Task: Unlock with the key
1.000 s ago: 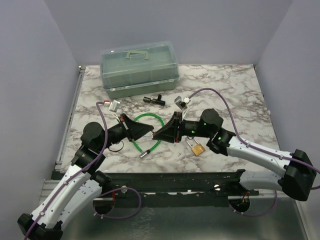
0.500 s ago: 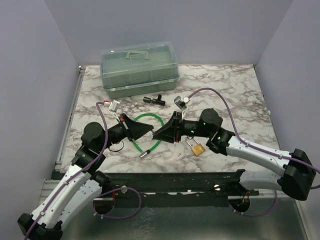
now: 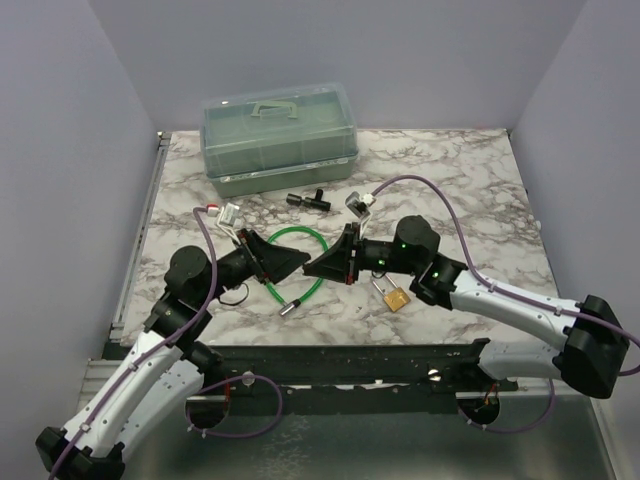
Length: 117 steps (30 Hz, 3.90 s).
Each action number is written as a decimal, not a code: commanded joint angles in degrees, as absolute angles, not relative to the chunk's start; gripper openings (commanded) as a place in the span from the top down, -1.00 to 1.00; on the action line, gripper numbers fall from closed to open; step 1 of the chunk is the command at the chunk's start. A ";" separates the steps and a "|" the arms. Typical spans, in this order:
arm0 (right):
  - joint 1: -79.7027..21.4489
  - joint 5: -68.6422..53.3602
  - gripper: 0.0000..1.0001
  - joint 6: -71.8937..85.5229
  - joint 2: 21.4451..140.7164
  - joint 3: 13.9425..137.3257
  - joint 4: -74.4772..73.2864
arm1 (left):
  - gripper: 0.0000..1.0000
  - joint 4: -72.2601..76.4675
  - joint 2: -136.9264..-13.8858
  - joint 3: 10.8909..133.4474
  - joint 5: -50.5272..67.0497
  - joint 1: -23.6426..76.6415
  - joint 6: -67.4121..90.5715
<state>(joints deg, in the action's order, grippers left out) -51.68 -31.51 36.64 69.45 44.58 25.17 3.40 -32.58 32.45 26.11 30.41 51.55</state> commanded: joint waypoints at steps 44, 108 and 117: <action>-45.10 4.64 0.99 39.80 53.69 38.28 -11.42 | -0.07 -15.62 -78.83 41.37 -10.27 50.72 36.48; -42.62 14.14 0.99 37.28 56.60 46.65 -11.73 | 1.00 30.08 -24.89 4.13 7.76 28.27 75.13; -41.84 20.40 0.99 35.32 56.80 50.21 -14.92 | 1.00 63.07 -62.28 15.54 17.68 30.35 79.65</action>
<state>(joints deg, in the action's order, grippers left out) -42.44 15.42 37.01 57.17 47.64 -13.34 41.54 -50.17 9.74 11.57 28.67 76.86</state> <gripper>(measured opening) 0.026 0.147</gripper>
